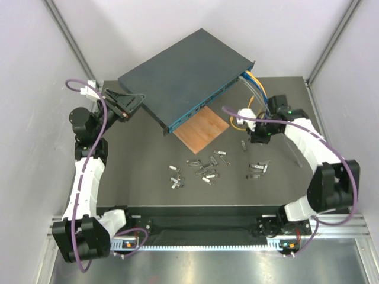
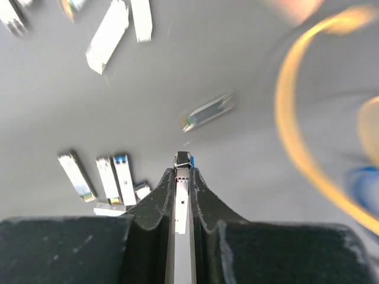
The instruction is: Insert the plug into the switch port
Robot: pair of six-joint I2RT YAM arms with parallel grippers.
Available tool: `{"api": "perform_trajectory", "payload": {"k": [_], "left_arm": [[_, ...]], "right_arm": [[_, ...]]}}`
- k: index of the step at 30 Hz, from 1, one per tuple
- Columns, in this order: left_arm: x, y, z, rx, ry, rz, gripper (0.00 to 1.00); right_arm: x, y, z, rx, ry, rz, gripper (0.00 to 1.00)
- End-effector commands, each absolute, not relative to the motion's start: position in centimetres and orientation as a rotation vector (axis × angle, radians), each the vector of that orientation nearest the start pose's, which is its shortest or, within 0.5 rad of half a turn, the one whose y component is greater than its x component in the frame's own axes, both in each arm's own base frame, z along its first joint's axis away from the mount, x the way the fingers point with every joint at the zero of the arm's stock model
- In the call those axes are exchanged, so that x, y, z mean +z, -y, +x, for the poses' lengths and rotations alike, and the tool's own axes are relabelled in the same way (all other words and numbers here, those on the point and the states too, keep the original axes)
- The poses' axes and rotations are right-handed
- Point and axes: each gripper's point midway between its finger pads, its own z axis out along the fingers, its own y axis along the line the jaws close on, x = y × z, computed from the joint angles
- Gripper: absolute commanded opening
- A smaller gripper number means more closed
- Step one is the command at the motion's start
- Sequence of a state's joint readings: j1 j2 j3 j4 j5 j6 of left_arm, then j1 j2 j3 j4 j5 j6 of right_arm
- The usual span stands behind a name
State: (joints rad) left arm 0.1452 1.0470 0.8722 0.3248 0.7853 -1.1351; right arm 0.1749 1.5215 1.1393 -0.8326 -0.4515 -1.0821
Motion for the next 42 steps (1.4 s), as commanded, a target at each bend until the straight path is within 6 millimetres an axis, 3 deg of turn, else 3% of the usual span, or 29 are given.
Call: {"api": "perform_trajectory", "payload": {"k": [1, 4, 6, 10, 13, 14, 16, 17, 21, 22, 26, 28, 31, 36, 42], "left_arm": [[41.6, 10.0, 32.9, -1.315, -1.455, -0.219, 0.87], [44.5, 9.8, 32.5, -1.299, -1.395, -0.165, 0.87], [45.7, 9.8, 32.2, -1.289, -1.367, -0.141, 0.87], [47.9, 10.5, 31.3, -1.309, -1.326, -0.038, 0.88], [48.8, 12.6, 29.7, -1.327, -1.312, 0.137, 0.87], [48.8, 14.5, 28.7, -1.364, -1.321, 0.216, 0.87], [48.5, 16.7, 28.1, -1.349, -1.336, 0.323, 0.86], [48.2, 18.9, 26.9, -1.395, -1.343, 0.391, 0.86], [46.9, 22.8, 25.7, -1.449, -1.348, 0.544, 0.81], [46.9, 24.5, 24.8, -1.481, -1.341, 0.615, 0.80], [47.2, 28.1, 24.0, -1.427, -1.291, 0.750, 0.74], [47.7, 29.1, 24.0, -1.401, -1.250, 0.785, 0.72], [48.1, 31.3, 22.6, -1.433, -1.208, 0.846, 0.69], [47.7, 33.3, 21.2, -1.461, -1.178, 0.906, 0.64], [48.4, 33.6, 21.3, -1.467, -1.153, 0.890, 0.57]], "right_arm": [[18.6, -13.5, 30.0, 0.497, -1.891, -1.480, 0.00], [23.8, -15.3, 28.4, 0.594, -1.776, -1.389, 0.00], [26.1, -16.2, 27.8, 0.663, -1.760, -1.308, 0.00], [33.9, -18.6, 26.9, 0.817, -1.576, -1.169, 0.00], [38.4, -19.9, 25.9, 0.978, -1.511, -0.997, 0.00], [42.4, -20.6, 26.0, 1.042, -1.399, -0.909, 0.00], [44.2, -21.1, 25.3, 1.119, -1.321, -0.833, 0.00], [47.2, -21.4, 24.4, 1.169, -1.212, -0.802, 0.00], [50.4, -22.6, 22.8, 1.265, -1.100, -0.753, 0.00], [50.7, -23.1, 22.4, 1.288, -1.080, -0.737, 0.00], [51.7, -24.3, 20.7, 1.349, -1.014, -0.723, 0.00], [52.1, -24.8, 20.0, 1.379, -0.986, -0.724, 0.00], [52.2, -25.1, 20.1, 1.398, -0.986, -0.702, 0.00], [52.2, -25.7, 19.7, 1.431, -0.980, -0.710, 0.00], [50.9, -26.4, 19.7, 1.459, -1.009, -0.711, 0.00]]}}
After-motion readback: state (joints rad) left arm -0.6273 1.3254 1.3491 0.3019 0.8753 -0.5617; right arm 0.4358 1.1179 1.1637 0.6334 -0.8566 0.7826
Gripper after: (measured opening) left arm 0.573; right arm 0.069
